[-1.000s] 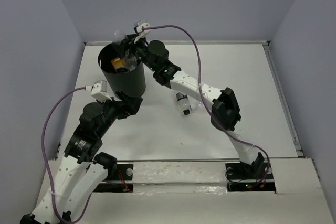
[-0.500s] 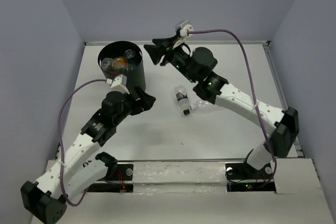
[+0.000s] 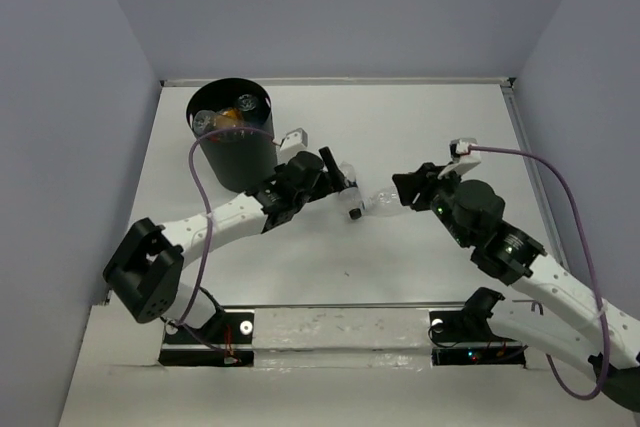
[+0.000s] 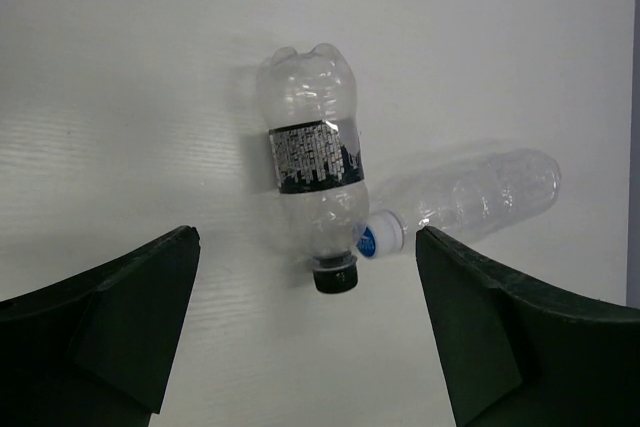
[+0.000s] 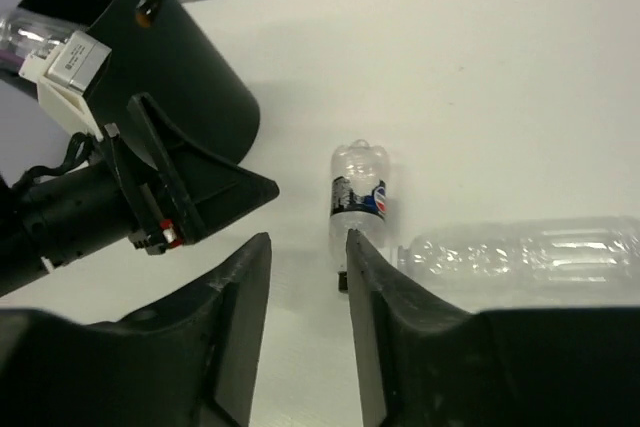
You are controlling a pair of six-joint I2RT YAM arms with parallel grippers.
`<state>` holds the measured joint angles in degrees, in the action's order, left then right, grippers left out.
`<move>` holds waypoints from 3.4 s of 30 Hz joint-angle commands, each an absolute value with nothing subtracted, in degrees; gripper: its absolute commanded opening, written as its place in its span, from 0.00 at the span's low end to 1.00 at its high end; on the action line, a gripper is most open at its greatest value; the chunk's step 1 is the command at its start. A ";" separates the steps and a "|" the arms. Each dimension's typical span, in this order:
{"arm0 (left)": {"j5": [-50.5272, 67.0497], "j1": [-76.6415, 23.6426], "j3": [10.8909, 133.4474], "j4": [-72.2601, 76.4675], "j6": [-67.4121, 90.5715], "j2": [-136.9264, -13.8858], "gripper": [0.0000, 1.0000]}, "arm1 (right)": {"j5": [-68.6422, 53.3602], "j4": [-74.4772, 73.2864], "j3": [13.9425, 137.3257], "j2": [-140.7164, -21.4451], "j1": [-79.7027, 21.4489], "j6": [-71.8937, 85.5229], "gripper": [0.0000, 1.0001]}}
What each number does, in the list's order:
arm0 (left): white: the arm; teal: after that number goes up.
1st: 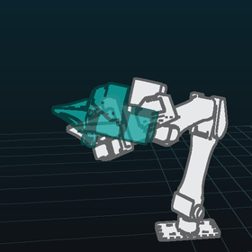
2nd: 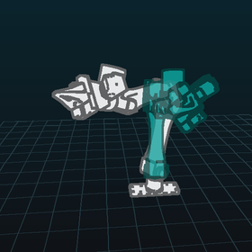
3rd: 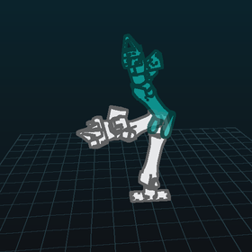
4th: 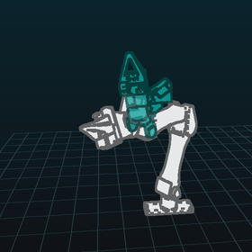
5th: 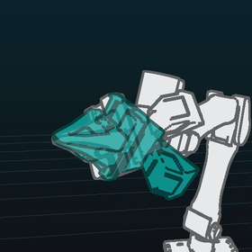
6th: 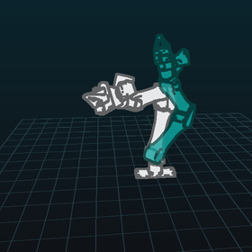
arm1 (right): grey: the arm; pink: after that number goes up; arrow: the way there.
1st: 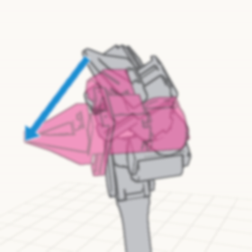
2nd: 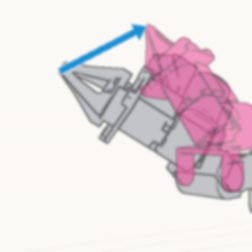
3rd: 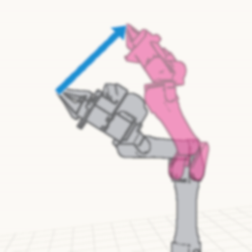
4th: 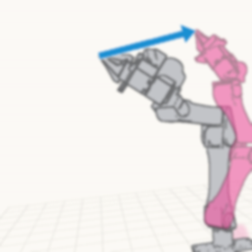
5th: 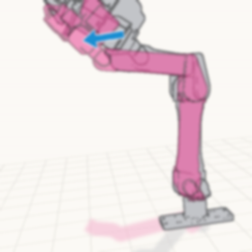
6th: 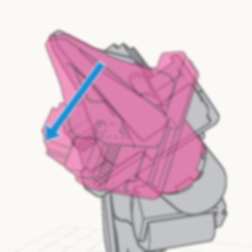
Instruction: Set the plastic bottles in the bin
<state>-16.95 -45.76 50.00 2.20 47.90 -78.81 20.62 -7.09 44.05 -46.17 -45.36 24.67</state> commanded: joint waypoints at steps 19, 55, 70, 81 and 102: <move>-24.70 -45.35 73.21 4.83 44.74 -110.74 0.93 | 24.18 -19.69 33.31 -39.81 -33.93 35.07 0.89; -27.51 -35.97 72.42 -1.57 27.43 -65.92 0.35 | 2.90 6.32 36.91 -79.00 -8.35 47.73 1.00; -31.65 -14.51 80.59 2.43 15.39 -70.22 0.35 | 0.44 8.35 45.88 -92.81 -6.77 43.95 0.87; -36.91 -14.50 81.22 14.67 10.11 -80.24 0.35 | 0.01 8.96 47.28 -92.81 -6.77 40.61 0.64; -45.00 -18.63 61.09 40.69 5.28 -83.41 0.45 | -7.20 15.29 41.14 -78.24 -6.77 39.64 0.40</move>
<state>-40.53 -17.93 62.98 32.53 5.69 -84.12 -5.21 11.00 41.95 -84.60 -7.14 40.64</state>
